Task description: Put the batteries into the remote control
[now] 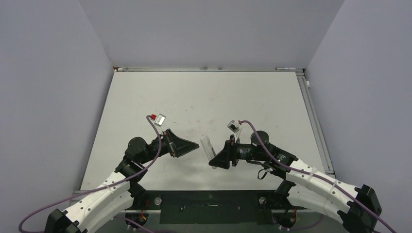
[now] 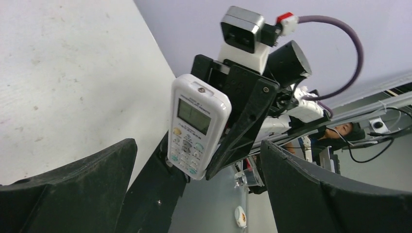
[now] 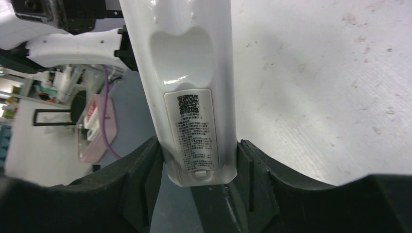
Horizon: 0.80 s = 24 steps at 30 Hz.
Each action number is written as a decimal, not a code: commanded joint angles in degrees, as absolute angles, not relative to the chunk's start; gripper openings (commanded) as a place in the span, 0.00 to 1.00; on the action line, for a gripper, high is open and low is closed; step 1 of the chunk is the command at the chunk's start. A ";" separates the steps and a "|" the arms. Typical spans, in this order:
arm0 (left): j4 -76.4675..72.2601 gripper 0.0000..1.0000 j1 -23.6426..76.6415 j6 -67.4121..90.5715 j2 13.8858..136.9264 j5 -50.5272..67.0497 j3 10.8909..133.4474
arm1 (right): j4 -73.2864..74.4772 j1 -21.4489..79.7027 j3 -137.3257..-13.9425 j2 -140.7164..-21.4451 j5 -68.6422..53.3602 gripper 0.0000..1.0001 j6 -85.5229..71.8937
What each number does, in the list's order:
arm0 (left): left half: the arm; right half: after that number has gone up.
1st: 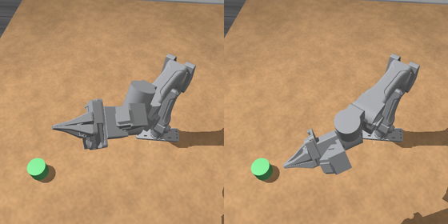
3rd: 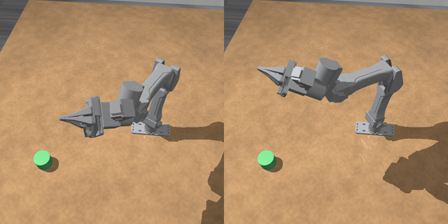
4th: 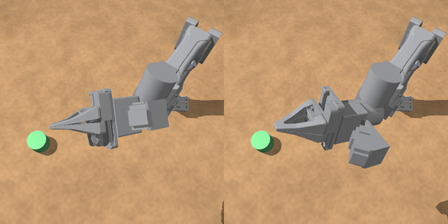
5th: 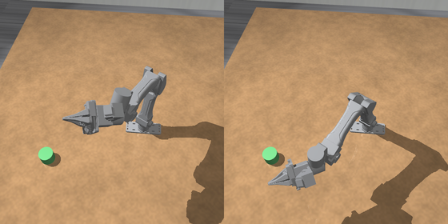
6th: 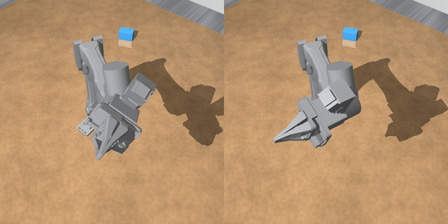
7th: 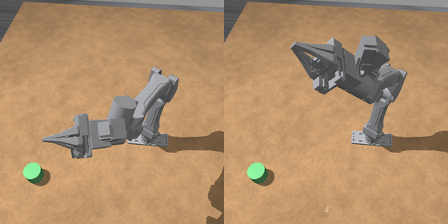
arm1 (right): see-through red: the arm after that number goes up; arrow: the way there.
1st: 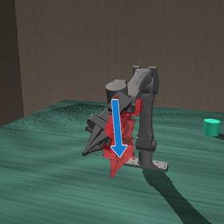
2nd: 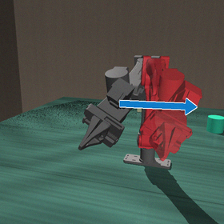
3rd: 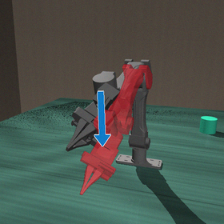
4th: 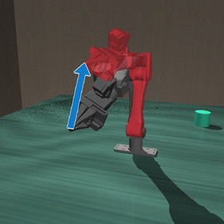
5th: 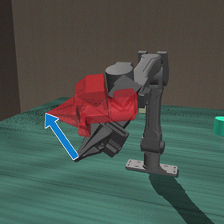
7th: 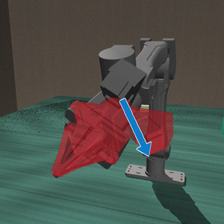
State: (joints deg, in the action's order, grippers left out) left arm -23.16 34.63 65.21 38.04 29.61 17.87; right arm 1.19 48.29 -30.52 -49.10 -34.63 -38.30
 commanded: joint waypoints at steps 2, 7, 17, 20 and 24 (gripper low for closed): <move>-31.80 0.96 36.86 65.04 39.44 30.35 19.42 | -18.05 47.99 -27.31 -48.27 -39.90 0.08 -51.22; -32.01 0.96 39.04 63.75 41.04 29.41 20.54 | -31.01 48.38 -24.29 -49.72 -42.09 0.09 -60.21; -36.06 0.97 40.34 65.03 41.61 29.15 20.65 | -34.33 52.23 -25.18 -53.25 -41.02 0.09 -61.03; -37.38 0.99 40.43 65.82 41.96 29.89 20.98 | -36.85 53.66 -25.20 -54.91 -40.53 0.09 -61.86; -38.82 0.94 40.58 66.81 42.11 30.72 20.94 | -38.09 55.19 -25.44 -56.43 -39.39 0.09 -62.19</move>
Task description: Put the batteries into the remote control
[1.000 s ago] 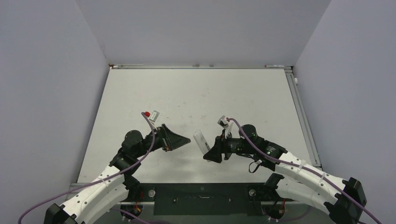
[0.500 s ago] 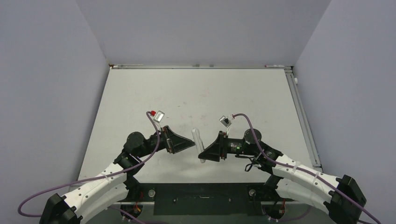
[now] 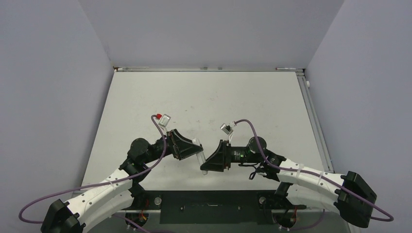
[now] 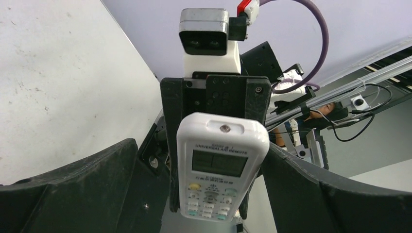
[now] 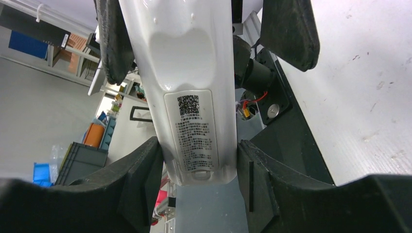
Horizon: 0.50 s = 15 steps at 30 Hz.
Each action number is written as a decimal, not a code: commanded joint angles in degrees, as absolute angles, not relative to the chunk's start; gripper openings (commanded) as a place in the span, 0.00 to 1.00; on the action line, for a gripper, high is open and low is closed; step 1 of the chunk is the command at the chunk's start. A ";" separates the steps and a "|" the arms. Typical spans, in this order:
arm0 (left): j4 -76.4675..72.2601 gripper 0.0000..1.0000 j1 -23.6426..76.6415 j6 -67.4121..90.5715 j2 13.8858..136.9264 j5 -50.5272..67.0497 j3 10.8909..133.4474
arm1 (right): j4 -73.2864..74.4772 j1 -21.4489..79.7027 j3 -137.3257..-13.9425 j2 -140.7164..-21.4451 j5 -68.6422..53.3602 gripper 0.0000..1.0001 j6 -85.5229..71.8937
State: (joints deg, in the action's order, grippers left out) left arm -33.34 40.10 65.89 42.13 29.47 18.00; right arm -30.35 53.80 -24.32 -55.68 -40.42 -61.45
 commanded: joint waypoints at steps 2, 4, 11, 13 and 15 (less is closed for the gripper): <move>-38.85 0.89 40.66 67.01 41.74 30.84 20.79 | -38.02 55.43 -25.45 -56.77 -38.77 0.09 -62.02; -38.80 0.82 40.76 67.15 41.43 31.02 20.67 | -38.19 55.55 -25.29 -56.91 -38.46 0.09 -61.97; -37.78 0.31 40.87 67.06 40.99 30.69 20.31 | -36.27 55.63 -25.26 -56.83 -36.92 0.09 -60.86; -35.78 0.04 40.87 66.87 40.86 29.50 20.53 | -34.98 55.63 -25.09 -56.47 -36.36 0.09 -60.13; -32.28 0.00 40.95 65.93 40.79 27.79 21.17 | -32.78 55.71 -25.30 -56.07 -35.86 0.15 -58.98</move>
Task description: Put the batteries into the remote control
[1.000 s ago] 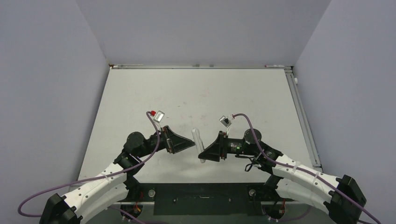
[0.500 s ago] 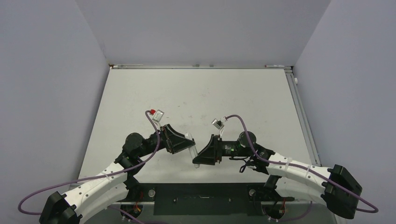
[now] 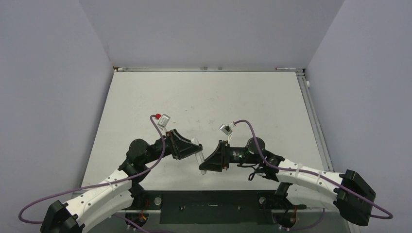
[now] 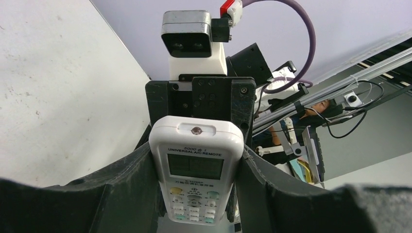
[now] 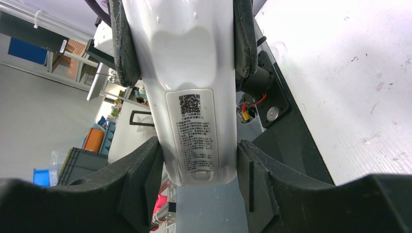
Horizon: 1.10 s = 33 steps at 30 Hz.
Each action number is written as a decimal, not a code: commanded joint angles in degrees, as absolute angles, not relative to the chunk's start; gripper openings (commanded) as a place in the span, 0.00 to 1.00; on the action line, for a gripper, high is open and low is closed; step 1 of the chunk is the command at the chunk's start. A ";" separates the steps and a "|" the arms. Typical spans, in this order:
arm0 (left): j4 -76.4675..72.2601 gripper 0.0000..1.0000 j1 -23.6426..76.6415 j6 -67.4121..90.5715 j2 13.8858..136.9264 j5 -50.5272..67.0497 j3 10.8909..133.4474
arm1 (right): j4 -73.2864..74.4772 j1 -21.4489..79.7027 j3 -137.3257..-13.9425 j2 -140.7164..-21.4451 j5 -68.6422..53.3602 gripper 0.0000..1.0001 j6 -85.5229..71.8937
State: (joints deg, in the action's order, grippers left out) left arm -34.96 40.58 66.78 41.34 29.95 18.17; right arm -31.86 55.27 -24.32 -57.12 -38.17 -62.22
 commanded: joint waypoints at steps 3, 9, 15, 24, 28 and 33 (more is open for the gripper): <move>-27.96 0.00 41.02 65.02 40.95 25.97 22.15 | -26.80 55.72 -25.74 -54.25 -34.11 0.39 -55.49; -12.69 0.00 41.75 60.41 41.53 18.72 26.77 | -3.33 55.63 -29.65 -46.65 -22.53 0.71 -45.52; -2.47 0.00 43.54 58.71 48.40 11.06 30.64 | 16.18 55.54 -34.41 -40.64 -7.04 0.78 -39.53; 11.01 0.00 50.25 61.20 62.94 -6.07 39.53 | 32.42 55.53 -37.88 -36.50 6.03 0.78 -38.55; 14.86 0.00 51.82 61.86 69.87 -10.44 45.09 | 36.55 55.50 -38.23 -36.30 9.38 0.78 -39.74; 19.78 0.02 53.10 59.86 80.64 -12.14 53.75 | 37.43 55.47 -37.50 -36.66 10.75 0.77 -41.75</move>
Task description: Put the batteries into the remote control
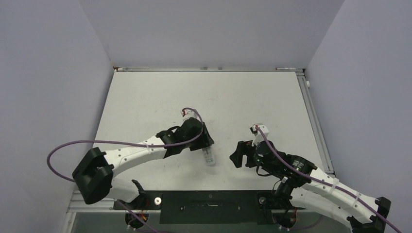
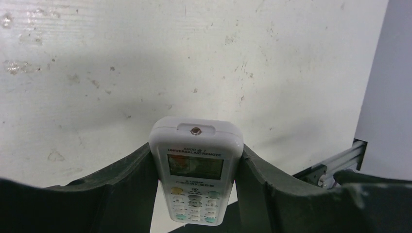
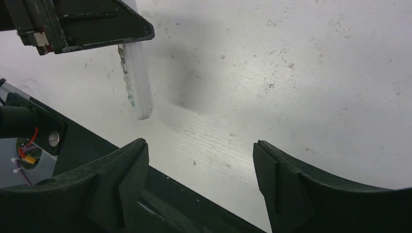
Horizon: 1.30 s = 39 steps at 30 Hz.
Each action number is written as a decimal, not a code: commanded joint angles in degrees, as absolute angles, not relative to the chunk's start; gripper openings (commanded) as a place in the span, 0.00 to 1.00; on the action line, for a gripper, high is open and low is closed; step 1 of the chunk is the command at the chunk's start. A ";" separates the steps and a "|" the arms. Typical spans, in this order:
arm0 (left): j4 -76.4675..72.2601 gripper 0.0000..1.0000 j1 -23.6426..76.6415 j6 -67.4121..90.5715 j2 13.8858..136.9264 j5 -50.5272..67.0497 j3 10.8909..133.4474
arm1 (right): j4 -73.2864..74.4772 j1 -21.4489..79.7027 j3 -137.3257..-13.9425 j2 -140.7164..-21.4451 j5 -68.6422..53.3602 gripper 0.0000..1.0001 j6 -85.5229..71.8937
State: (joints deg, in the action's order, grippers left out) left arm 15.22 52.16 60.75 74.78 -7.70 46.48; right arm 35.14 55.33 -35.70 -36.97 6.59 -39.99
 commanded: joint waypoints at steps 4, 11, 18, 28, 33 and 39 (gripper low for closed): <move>22.44 0.06 53.65 59.42 86.44 -13.58 58.50 | 38.82 55.53 -37.53 -37.13 12.18 0.77 -43.62; 25.73 0.15 53.61 59.06 95.12 -14.38 64.58 | 39.27 55.47 -37.10 -36.18 12.90 0.76 -45.15; 26.82 0.27 53.54 57.69 100.71 -12.79 67.98 | 39.89 55.52 -36.82 -35.92 14.04 0.75 -45.60; 27.52 0.61 53.53 56.87 102.13 -13.43 68.38 | 40.90 55.51 -37.44 -37.00 15.46 0.75 -45.92; 26.95 0.67 53.53 57.00 102.17 -13.53 67.94 | 41.57 55.50 -38.21 -37.71 15.97 0.75 -46.11; 27.24 0.79 53.53 55.69 99.84 -14.35 68.02 | 43.15 55.54 -39.76 -37.80 16.86 0.75 -46.71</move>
State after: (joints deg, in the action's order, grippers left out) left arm 26.35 53.49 56.55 101.93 -12.47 66.00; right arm 42.28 55.33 -36.58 -37.78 14.20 -45.82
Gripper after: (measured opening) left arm 0.763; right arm 0.752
